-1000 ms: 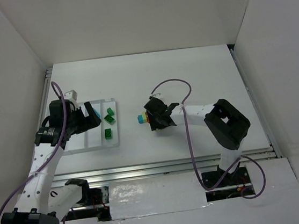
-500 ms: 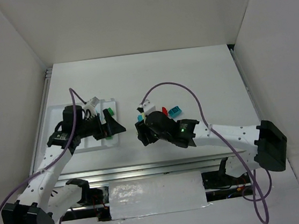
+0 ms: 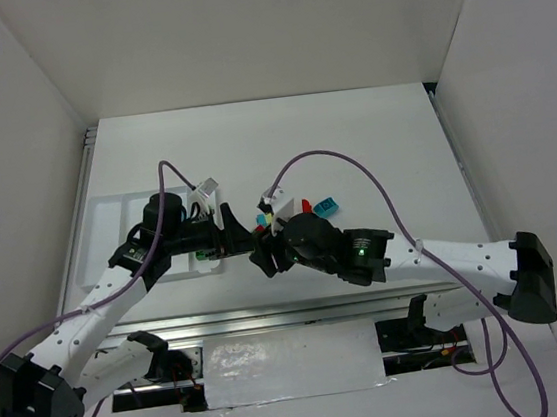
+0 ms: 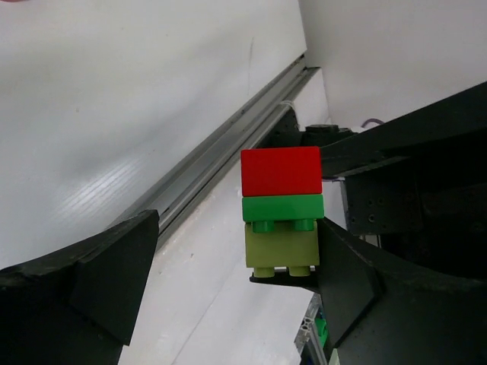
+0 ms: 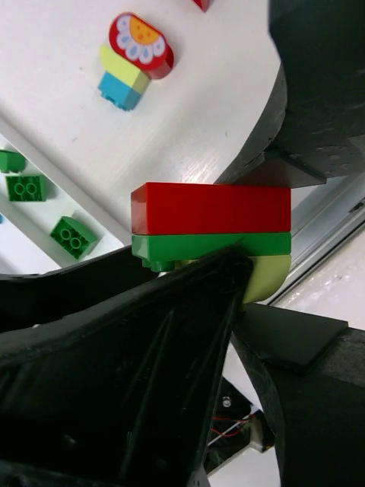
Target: Sort the legos into containers by color
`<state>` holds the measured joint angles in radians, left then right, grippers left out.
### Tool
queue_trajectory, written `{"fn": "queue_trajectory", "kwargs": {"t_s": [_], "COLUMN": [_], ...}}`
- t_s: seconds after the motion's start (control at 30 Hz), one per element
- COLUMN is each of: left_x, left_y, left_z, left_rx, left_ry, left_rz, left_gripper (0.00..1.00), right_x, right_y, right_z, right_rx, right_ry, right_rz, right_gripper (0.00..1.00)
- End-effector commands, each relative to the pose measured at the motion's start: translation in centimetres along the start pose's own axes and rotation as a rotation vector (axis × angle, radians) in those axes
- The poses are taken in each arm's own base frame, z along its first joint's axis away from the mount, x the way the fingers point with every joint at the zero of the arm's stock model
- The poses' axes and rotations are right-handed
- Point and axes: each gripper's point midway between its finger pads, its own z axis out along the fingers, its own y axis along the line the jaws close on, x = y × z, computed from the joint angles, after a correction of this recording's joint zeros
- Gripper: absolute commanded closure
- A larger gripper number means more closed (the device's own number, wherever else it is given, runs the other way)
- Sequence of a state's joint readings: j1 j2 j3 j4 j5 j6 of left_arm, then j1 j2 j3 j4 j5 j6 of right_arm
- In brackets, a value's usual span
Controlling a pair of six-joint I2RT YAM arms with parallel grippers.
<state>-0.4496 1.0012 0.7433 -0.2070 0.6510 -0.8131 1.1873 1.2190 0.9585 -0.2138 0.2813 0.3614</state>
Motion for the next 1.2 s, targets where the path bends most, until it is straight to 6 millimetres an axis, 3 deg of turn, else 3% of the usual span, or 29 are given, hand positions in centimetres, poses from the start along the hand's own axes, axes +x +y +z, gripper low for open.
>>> {"fn": "queue_trajectory", "kwargs": {"t_s": [0.0, 0.1, 0.17, 0.23, 0.3, 0.33, 0.37, 0.43, 0.47, 0.5, 0.7, 0.73, 0.77, 0.83, 0.9, 1.17], "left_x": [0.0, 0.4, 0.5, 0.4, 0.7, 0.4, 0.3, 0.5, 0.6, 0.6, 0.8, 0.8, 1.0, 1.1, 1.5, 2.2], "left_y": [0.2, -0.3, -0.9, -1.8, -3.5, -3.7, -4.8, -5.3, -5.4, -5.5, -5.8, -6.0, -6.5, -6.9, -7.6, -10.1], "left_z": [0.5, 0.7, 0.8, 0.7, 0.4, 0.4, 0.2, 0.1, 0.0, 0.0, -0.3, -0.4, -0.7, -1.1, -1.6, -3.9], "left_rx": [0.005, 0.026, 0.052, 0.088, 0.168, 0.178, 0.232, 0.265, 0.278, 0.279, 0.31, 0.322, 0.35, 0.373, 0.412, 0.524], "left_ry": [-0.006, -0.003, 0.005, 0.006, 0.025, 0.016, 0.02, 0.037, 0.045, 0.044, 0.052, 0.05, 0.058, 0.058, 0.062, 0.035], "left_rz": [-0.007, -0.003, 0.006, 0.021, 0.046, 0.054, 0.087, 0.102, 0.116, 0.122, 0.198, 0.227, 0.255, 0.296, 0.346, 0.465], "left_gripper": [0.09, 0.17, 0.29, 0.45, 0.79, 0.79, 0.9, 1.0, 1.0, 1.0, 1.0, 1.0, 1.0, 1.0, 1.0, 1.0], "right_x": [-4.4, -4.7, -4.5, -4.5, -4.2, -4.0, -3.9, -3.7, -3.5, -4.1, -3.5, -3.2, -3.3, -3.1, -3.3, -4.0], "right_y": [0.4, -0.1, 0.1, 0.4, 0.3, 0.3, 0.5, 1.1, 1.2, 1.3, 2.8, 1.6, 2.5, 2.0, 2.9, 5.0], "right_z": [-1.6, -1.6, -1.2, -0.5, 0.5, 0.8, 1.0, 1.1, 1.0, 0.4, -3.4, -3.6, -5.3, -6.4, -8.5, -10.0], "right_rx": [-0.006, 0.025, 0.023, 0.026, 0.053, 0.058, 0.053, 0.015, 0.0, -0.021, -0.324, -0.325, -0.425, -0.478, -0.572, -0.737], "right_ry": [-0.173, -0.185, -0.17, -0.155, -0.134, -0.126, -0.118, -0.108, -0.115, -0.135, -0.07, -0.058, -0.054, -0.052, -0.06, -0.06], "right_rz": [0.047, 0.055, 0.046, 0.044, 0.048, 0.048, 0.047, 0.049, 0.055, 0.068, 0.068, 0.082, 0.077, 0.085, 0.074, 0.11], "right_gripper": [1.0, 1.0, 1.0, 1.0, 0.96, 0.92, 0.76, 0.48, 0.13, 0.01, 0.0, 0.0, 0.0, 0.0, 0.0, 0.02]}}
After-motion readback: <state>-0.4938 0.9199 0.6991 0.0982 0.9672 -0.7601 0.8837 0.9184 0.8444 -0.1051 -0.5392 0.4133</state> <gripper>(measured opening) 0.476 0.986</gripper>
